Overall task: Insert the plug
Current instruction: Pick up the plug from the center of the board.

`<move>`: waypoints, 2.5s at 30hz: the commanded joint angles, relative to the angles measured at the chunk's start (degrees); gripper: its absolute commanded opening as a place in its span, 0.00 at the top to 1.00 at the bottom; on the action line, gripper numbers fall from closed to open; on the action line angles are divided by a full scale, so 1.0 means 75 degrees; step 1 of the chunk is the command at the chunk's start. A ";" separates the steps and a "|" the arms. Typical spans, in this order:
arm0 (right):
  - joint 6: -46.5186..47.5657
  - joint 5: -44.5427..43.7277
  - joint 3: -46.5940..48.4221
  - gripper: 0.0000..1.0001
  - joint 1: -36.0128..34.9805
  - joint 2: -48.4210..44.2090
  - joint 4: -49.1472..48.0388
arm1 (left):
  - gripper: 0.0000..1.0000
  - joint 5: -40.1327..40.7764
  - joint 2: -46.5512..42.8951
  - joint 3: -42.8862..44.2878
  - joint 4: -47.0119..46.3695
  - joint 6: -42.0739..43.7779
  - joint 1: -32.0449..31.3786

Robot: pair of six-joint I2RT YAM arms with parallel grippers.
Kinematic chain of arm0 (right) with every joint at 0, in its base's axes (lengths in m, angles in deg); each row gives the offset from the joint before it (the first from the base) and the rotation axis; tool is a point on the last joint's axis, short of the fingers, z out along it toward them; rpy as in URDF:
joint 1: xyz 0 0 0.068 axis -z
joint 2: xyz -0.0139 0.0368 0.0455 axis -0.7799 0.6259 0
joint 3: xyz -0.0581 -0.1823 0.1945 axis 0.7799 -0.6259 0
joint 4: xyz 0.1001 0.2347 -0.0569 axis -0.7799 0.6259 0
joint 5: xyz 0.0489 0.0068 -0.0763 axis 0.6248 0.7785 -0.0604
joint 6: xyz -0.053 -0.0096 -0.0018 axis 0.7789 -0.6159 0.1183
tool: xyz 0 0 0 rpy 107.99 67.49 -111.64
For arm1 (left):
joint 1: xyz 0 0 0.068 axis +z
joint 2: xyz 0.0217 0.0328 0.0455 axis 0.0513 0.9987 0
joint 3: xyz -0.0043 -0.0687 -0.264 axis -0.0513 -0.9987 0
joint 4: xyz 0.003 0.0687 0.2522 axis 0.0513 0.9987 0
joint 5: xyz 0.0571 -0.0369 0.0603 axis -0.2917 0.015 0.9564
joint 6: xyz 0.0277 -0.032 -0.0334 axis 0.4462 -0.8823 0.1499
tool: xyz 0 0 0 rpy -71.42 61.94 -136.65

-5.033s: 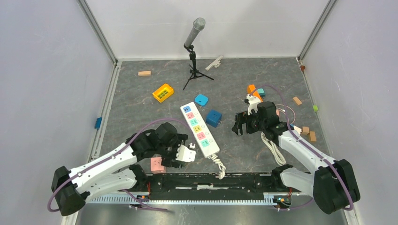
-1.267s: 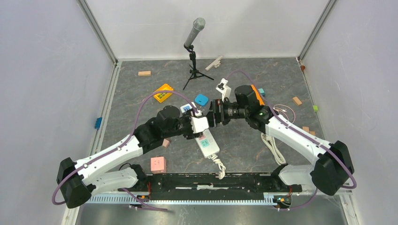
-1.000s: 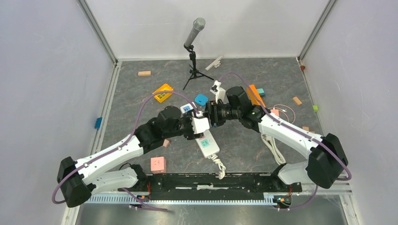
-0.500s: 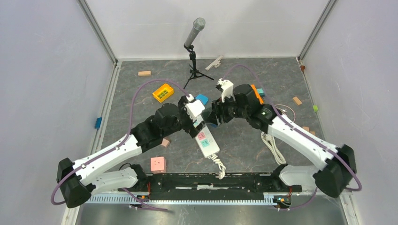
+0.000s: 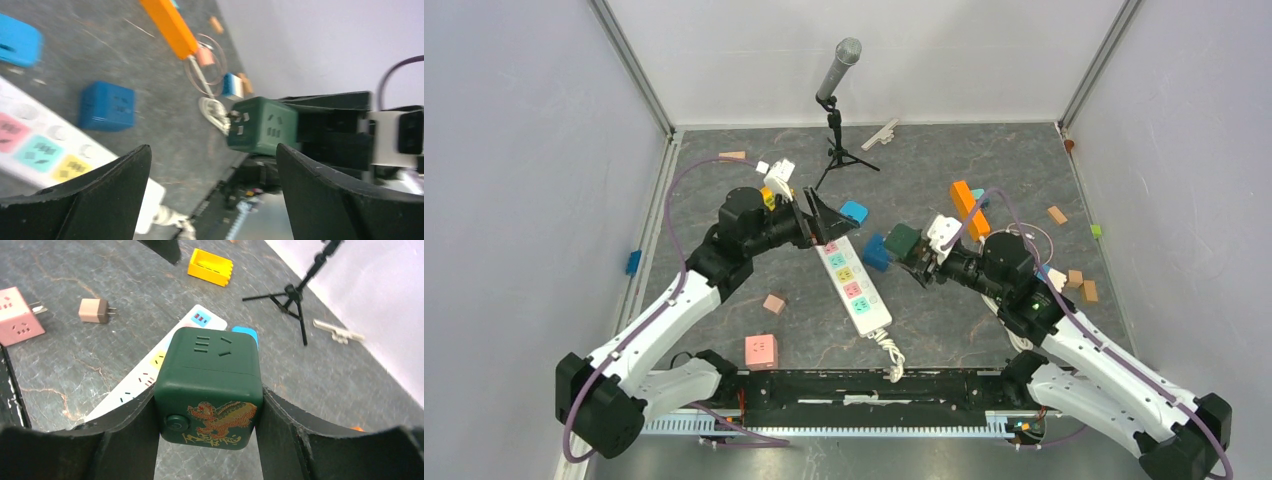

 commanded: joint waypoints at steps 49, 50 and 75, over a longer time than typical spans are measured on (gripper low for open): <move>0.0505 0.2830 -0.0286 0.77 -0.0033 0.0133 -0.2841 | 0.98 -0.3740 0.0955 -0.0715 -0.4018 -0.3169 -0.1261; 0.0436 0.2654 -0.0290 0.63 -0.0030 0.0115 -0.2821 | 0.98 -0.3585 0.0873 -0.0674 -0.3699 -0.2915 -0.1266; -0.6103 0.1915 0.1586 0.02 -0.0027 0.1265 -0.1346 | 0.98 -0.1383 -0.3764 -0.2245 -0.1589 1.0413 -0.1265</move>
